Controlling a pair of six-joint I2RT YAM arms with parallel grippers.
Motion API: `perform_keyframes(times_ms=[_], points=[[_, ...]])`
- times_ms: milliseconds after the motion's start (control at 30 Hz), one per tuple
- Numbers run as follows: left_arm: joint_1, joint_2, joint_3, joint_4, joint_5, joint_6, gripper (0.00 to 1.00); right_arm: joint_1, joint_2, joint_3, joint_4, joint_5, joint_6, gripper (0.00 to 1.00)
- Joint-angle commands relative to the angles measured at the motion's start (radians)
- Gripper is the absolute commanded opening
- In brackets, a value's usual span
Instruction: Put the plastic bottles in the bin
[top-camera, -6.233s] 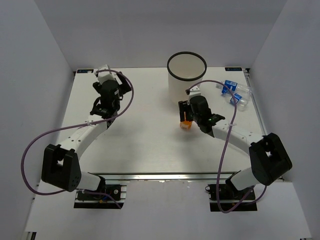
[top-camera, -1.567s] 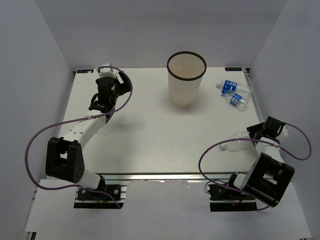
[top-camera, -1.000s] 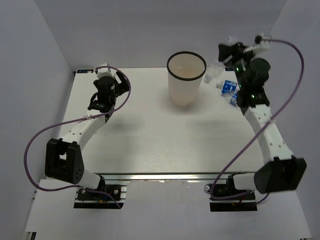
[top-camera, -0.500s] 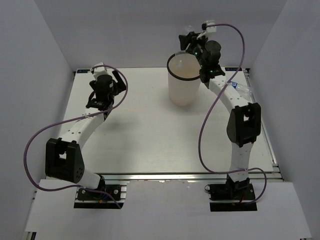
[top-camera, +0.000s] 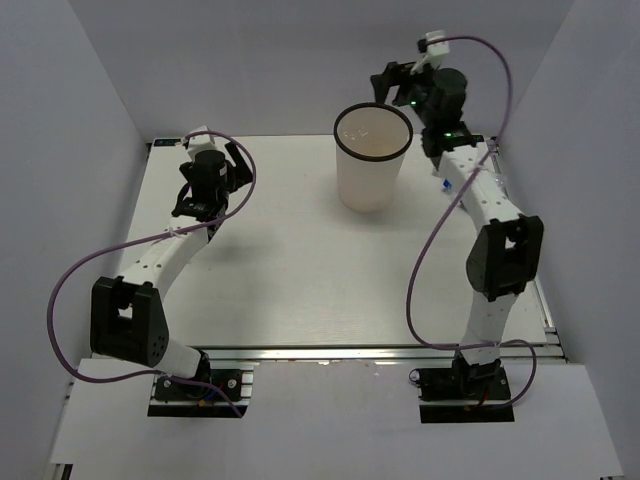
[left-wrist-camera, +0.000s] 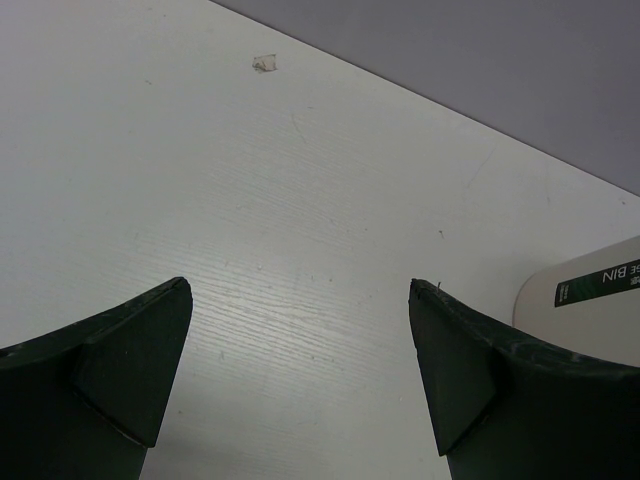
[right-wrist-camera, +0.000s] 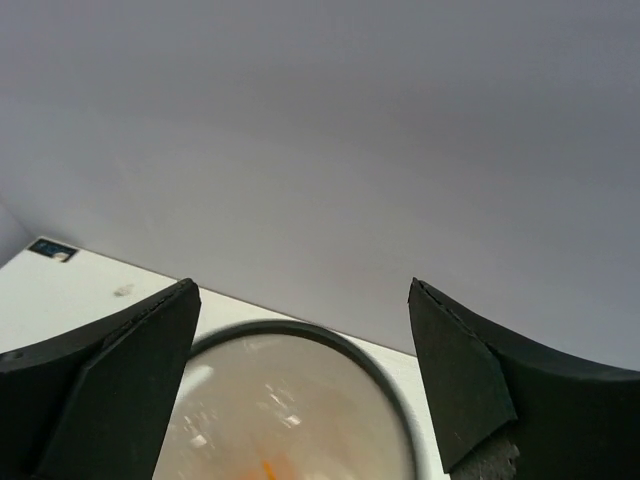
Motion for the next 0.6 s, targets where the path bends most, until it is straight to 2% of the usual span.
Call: perform_keyframes(times_ms=[0, 33, 67, 133, 167, 200, 300, 500, 567], points=[[0.006, 0.002, 0.037, 0.013, 0.009, -0.002, 0.98, -0.147, -0.141, -0.048, -0.072, -0.104, -0.023, 0.89], [0.007, 0.015, 0.048, 0.004, 0.012, -0.001, 0.98, -0.223, -0.137, -0.057, -0.101, -0.218, -0.025, 0.89], [0.007, 0.022, 0.059, -0.009, 0.012, 0.001, 0.98, -0.253, -0.122, -0.038, -0.221, -0.271, -0.087, 0.89], [0.007, 0.035, 0.088, -0.039, 0.0, 0.01, 0.98, -0.317, -0.062, 0.034, -0.397, -0.301, -0.231, 0.89], [0.007, 0.037, 0.094, -0.047, -0.009, 0.012, 0.98, -0.324, -0.043, 0.039, -0.516, -0.284, -0.308, 0.89], [0.007, 0.037, 0.1, -0.058, -0.022, 0.015, 0.98, -0.33, -0.029, 0.036, -0.552, -0.262, -0.427, 0.89], [0.009, 0.025, 0.087, -0.055, -0.037, 0.024, 0.98, -0.345, 0.035, 0.024, -0.629, -0.161, -0.555, 0.89], [0.009, 0.016, 0.08, -0.066, -0.049, 0.029, 0.98, -0.39, 0.207, 0.113, -0.787, -0.026, -0.656, 0.89], [0.009, 0.019, 0.071, -0.062, -0.046, 0.027, 0.98, -0.396, 0.257, 0.098, -0.767, 0.081, -0.68, 0.89]])
